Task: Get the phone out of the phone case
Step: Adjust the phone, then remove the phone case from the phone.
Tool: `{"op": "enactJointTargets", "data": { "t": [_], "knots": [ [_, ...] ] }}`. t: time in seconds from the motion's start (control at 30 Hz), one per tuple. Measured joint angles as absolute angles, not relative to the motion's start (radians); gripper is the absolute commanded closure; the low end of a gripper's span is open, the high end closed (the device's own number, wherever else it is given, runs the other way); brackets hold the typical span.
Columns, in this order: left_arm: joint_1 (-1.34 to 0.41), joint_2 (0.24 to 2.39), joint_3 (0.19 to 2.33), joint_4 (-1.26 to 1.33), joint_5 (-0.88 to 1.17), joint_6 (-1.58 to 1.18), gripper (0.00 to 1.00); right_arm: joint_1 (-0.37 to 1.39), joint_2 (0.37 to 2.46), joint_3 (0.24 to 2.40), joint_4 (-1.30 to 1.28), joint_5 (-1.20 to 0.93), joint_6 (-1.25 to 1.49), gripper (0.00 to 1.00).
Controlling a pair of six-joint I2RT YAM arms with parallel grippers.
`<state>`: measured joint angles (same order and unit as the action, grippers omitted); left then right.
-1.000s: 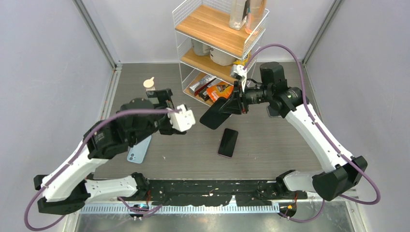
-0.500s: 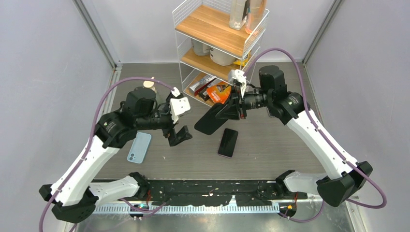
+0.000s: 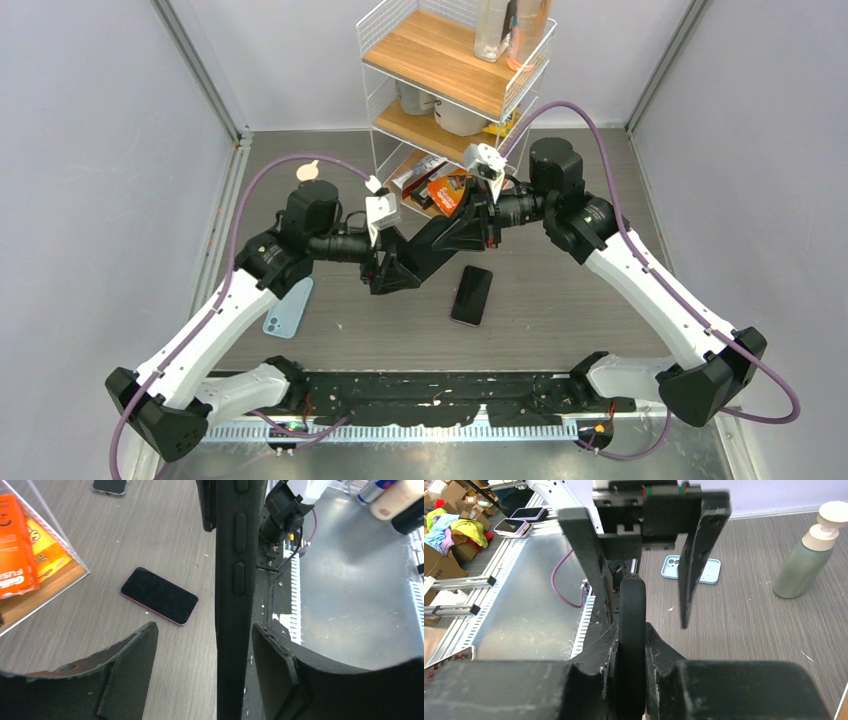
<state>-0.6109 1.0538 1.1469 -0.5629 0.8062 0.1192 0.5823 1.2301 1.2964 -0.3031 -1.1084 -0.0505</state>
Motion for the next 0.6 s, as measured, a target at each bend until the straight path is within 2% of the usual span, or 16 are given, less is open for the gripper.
{"op": "enactJointTargets", "data": {
  "t": [0.3, 0.43, 0.6],
  "knots": [
    [-0.611, 1.054, 1.060, -0.424, 0.894, 0.064, 0.65, 0.585, 1.240, 1.291, -0.239, -1.129, -0.020, 0.94],
    [-0.611, 1.053, 1.058, -0.408, 0.913, 0.060, 0.82, 0.585, 1.244, 1.279, -0.229, -1.127, -0.019, 0.94],
    [-0.608, 1.051, 1.058, -0.417, 0.910, 0.062, 1.00, 0.586, 1.244, 1.267, -0.211, -1.116, -0.024, 0.94]
  ]
}}
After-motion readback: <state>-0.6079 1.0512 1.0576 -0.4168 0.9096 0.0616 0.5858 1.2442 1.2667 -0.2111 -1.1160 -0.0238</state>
